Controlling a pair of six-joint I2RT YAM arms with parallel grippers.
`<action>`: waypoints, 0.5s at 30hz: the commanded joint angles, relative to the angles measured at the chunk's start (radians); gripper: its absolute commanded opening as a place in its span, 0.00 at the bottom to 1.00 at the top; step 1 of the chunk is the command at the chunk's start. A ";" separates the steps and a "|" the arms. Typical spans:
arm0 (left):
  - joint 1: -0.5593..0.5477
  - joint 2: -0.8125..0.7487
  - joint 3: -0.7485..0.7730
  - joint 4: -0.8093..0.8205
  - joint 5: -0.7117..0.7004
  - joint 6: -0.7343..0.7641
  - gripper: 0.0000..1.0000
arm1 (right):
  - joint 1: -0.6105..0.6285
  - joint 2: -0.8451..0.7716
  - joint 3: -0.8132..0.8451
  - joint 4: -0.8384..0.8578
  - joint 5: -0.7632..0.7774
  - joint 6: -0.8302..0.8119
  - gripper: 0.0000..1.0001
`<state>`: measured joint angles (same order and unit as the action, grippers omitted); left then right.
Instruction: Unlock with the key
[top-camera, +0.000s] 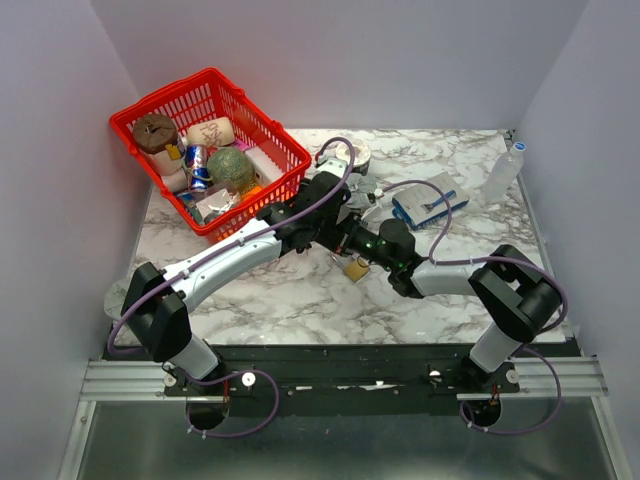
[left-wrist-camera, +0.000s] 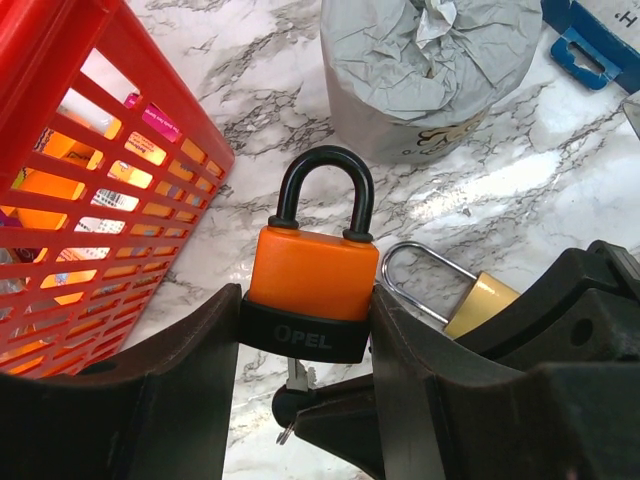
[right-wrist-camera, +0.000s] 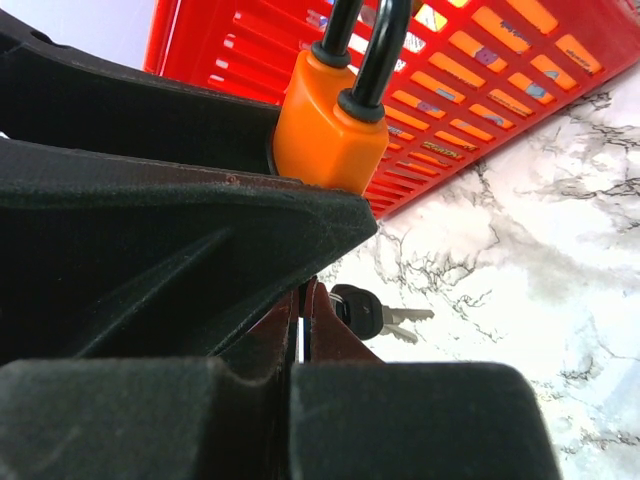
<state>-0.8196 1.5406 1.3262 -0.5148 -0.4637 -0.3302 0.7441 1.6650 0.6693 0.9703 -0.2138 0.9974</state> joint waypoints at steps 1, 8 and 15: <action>-0.019 -0.019 -0.021 -0.039 -0.004 -0.006 0.00 | -0.041 -0.037 0.026 0.008 0.139 0.004 0.01; -0.030 -0.013 -0.022 -0.039 0.005 -0.007 0.00 | -0.066 -0.039 0.044 -0.004 0.140 0.006 0.01; -0.036 -0.004 -0.025 -0.039 0.008 -0.010 0.00 | -0.091 -0.054 0.052 0.013 0.151 0.014 0.01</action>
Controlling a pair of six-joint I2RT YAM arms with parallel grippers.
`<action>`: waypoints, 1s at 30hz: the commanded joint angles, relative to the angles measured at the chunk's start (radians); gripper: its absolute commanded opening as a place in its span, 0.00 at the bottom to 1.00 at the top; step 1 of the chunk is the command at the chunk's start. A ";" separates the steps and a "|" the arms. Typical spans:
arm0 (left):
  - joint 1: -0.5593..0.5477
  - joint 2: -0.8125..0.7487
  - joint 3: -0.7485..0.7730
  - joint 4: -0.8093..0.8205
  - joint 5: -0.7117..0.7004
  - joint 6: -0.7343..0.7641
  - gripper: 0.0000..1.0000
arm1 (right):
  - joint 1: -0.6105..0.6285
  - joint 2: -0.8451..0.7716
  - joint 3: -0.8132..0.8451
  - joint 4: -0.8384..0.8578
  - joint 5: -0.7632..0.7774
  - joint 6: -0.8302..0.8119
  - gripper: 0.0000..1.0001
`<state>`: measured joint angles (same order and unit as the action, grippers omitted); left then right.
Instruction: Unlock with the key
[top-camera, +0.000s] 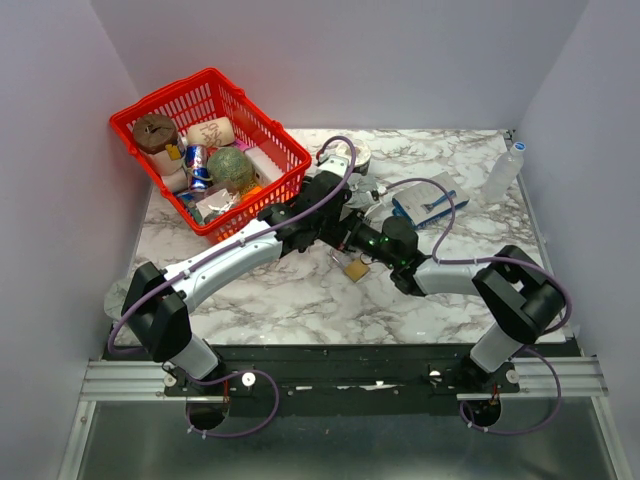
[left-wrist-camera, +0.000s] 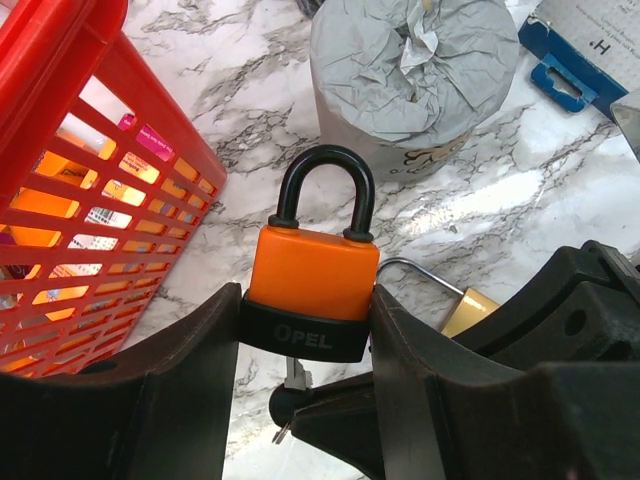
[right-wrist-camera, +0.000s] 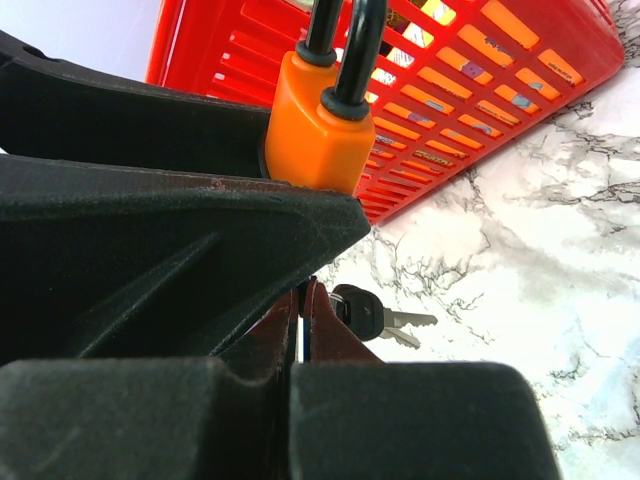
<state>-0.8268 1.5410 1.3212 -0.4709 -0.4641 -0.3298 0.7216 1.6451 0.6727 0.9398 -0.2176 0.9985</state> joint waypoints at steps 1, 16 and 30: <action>-0.031 -0.004 -0.020 -0.081 0.010 -0.011 0.00 | -0.070 -0.039 0.048 0.047 0.156 0.015 0.01; -0.043 0.007 -0.025 -0.081 0.038 -0.023 0.00 | -0.114 -0.084 0.074 0.062 0.204 -0.021 0.01; -0.051 0.016 -0.024 -0.083 0.048 -0.028 0.00 | -0.142 -0.117 0.116 0.053 0.213 -0.069 0.01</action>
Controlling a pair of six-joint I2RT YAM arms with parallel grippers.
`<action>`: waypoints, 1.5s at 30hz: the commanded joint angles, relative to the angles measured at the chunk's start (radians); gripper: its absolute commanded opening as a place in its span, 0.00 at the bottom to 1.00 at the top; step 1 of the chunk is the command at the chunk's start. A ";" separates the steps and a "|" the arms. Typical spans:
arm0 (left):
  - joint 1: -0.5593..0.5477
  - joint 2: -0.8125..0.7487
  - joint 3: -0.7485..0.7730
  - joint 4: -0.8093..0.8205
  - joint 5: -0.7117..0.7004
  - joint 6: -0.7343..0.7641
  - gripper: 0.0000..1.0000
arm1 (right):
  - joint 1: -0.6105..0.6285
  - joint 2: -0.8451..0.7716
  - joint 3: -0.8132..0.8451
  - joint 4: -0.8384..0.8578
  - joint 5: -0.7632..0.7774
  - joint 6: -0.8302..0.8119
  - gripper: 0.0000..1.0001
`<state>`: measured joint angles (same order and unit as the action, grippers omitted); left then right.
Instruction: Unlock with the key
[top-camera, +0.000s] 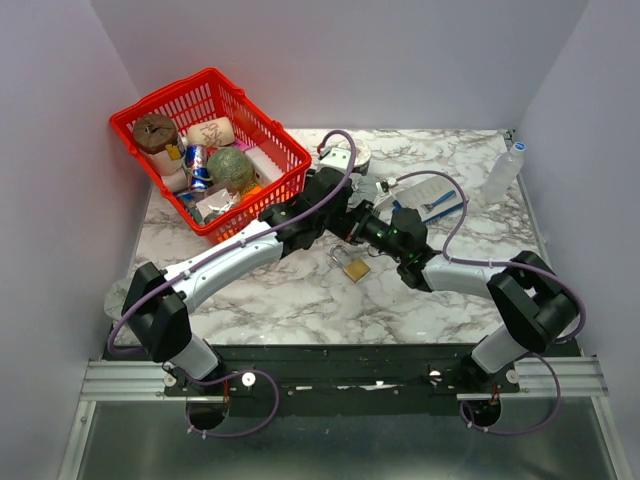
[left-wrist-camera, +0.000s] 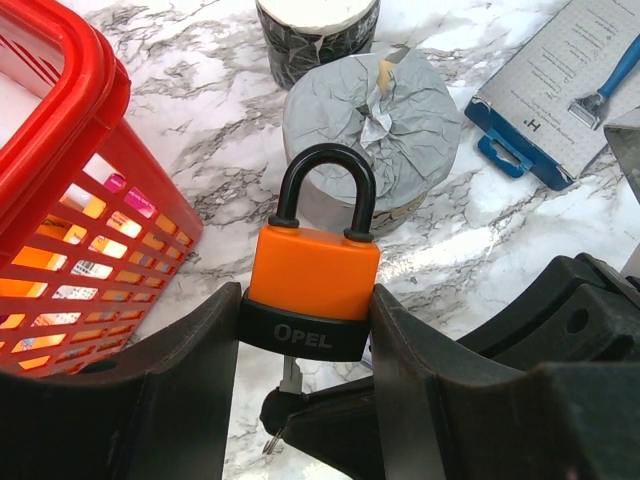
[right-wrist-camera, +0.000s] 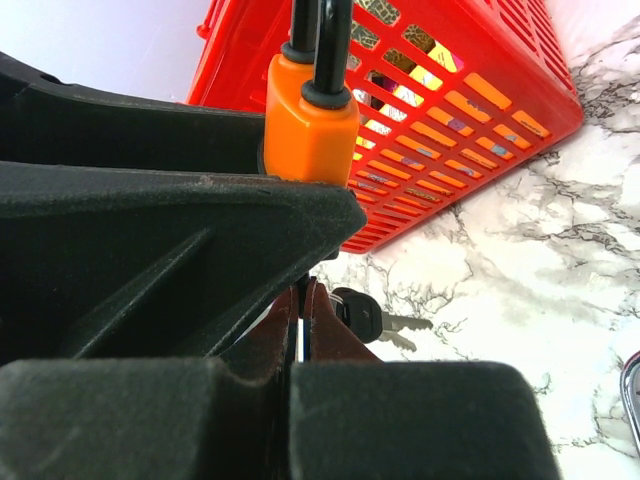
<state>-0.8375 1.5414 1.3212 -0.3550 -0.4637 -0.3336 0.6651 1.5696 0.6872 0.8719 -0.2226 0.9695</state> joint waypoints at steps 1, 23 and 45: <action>-0.040 0.017 -0.023 -0.200 0.048 -0.024 0.00 | -0.085 -0.042 0.104 0.116 0.218 -0.044 0.01; 0.037 0.014 0.000 -0.199 0.089 -0.031 0.00 | 0.051 -0.031 -0.003 0.081 0.328 0.035 0.01; 0.055 0.019 -0.005 -0.199 0.071 -0.025 0.00 | 0.143 -0.020 -0.081 0.087 0.266 0.109 0.01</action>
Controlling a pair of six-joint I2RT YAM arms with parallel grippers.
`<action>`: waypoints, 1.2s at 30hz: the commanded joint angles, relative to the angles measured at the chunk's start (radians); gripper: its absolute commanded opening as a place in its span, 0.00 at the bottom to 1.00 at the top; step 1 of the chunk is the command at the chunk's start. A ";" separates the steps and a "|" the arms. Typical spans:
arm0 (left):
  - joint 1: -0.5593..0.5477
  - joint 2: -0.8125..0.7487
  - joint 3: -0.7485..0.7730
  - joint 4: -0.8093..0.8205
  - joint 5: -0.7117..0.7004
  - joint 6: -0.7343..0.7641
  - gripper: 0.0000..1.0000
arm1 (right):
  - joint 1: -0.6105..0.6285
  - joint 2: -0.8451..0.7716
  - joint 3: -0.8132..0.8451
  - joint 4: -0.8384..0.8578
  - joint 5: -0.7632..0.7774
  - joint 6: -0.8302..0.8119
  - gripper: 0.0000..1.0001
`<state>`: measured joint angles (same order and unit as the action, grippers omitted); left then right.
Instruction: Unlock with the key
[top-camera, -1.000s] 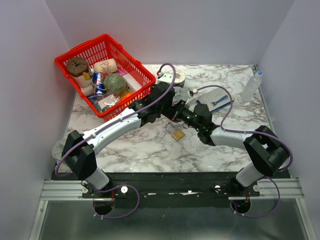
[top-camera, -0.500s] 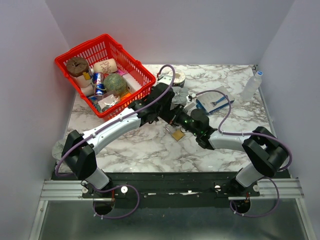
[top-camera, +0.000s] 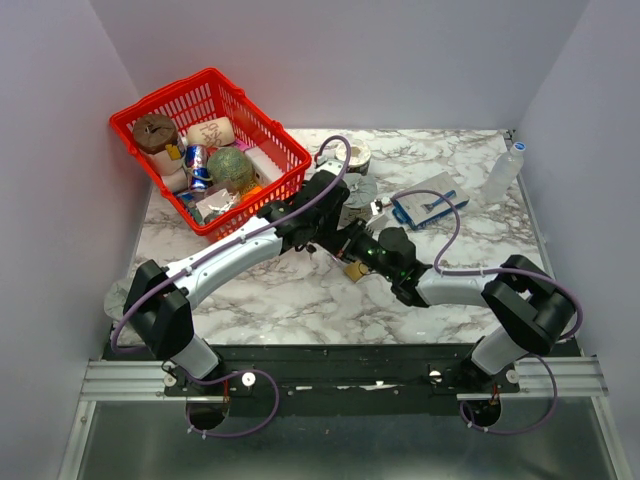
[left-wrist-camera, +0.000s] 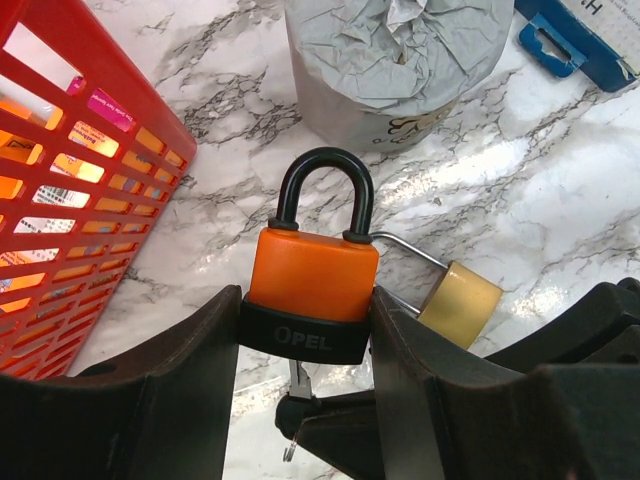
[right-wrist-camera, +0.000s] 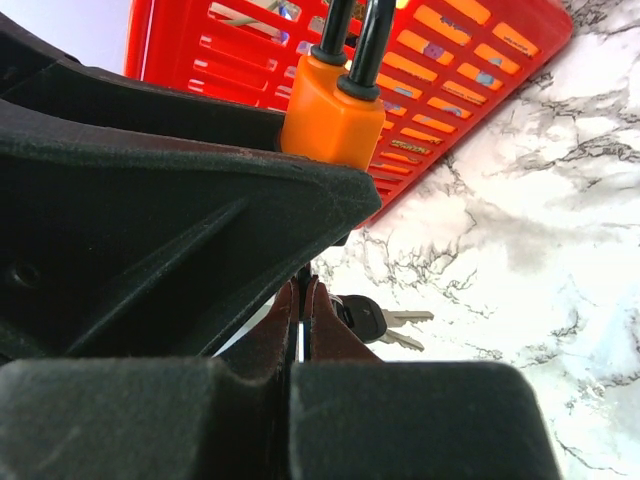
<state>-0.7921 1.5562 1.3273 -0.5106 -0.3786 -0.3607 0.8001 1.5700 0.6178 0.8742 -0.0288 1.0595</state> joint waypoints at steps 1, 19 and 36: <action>0.011 0.005 -0.011 -0.043 -0.014 0.002 0.00 | 0.010 -0.022 -0.010 0.082 0.072 0.019 0.01; 0.014 0.010 -0.013 -0.042 -0.016 0.000 0.00 | 0.047 -0.050 0.003 0.028 0.208 -0.010 0.01; 0.014 -0.001 -0.014 -0.043 -0.017 0.000 0.00 | 0.048 0.045 0.037 0.046 0.136 0.050 0.01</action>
<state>-0.7788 1.5646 1.3216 -0.5266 -0.3771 -0.3630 0.8509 1.6043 0.6262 0.8810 0.0650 1.1000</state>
